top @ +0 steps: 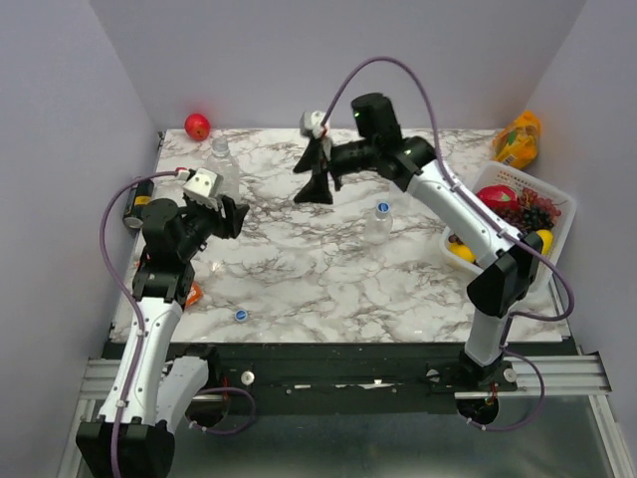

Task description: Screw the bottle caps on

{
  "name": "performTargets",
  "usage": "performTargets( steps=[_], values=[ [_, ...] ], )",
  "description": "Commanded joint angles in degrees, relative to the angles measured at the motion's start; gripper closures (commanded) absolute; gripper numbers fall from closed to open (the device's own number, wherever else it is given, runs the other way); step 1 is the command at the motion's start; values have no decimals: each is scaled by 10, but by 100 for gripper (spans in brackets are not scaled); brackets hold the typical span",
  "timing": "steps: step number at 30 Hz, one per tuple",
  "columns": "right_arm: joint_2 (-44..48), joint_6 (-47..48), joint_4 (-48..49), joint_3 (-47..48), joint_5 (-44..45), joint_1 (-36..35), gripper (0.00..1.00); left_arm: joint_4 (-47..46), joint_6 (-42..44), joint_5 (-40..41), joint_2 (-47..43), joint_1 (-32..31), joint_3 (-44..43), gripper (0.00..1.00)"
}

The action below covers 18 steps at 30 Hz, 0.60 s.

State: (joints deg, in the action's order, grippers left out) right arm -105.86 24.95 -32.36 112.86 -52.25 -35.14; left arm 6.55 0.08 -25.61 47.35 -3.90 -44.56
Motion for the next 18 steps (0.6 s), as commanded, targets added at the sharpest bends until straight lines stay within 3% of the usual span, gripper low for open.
performTargets(
  steps=[1, 2, 4, 9, 18],
  values=[
    [-13, 99, -77, -54, 95, -122, 26, 15, -75, 100, -41, 26, -16, 100],
    [-13, 92, -55, -73, 103, -135, 27, 8, -84, 156, -49, 31, -18, 100],
    [-16, 75, -27, -125, 102, -164, 28, -14, -96, 183, -64, 51, -28, 100],
    [-43, 57, 82, -189, 169, -230, 29, -21, -124, 187, -70, 85, -54, 100],
    [-193, 53, 114, -92, 211, -307, 29, 33, -131, 171, -111, 95, -53, 100]
  ],
)
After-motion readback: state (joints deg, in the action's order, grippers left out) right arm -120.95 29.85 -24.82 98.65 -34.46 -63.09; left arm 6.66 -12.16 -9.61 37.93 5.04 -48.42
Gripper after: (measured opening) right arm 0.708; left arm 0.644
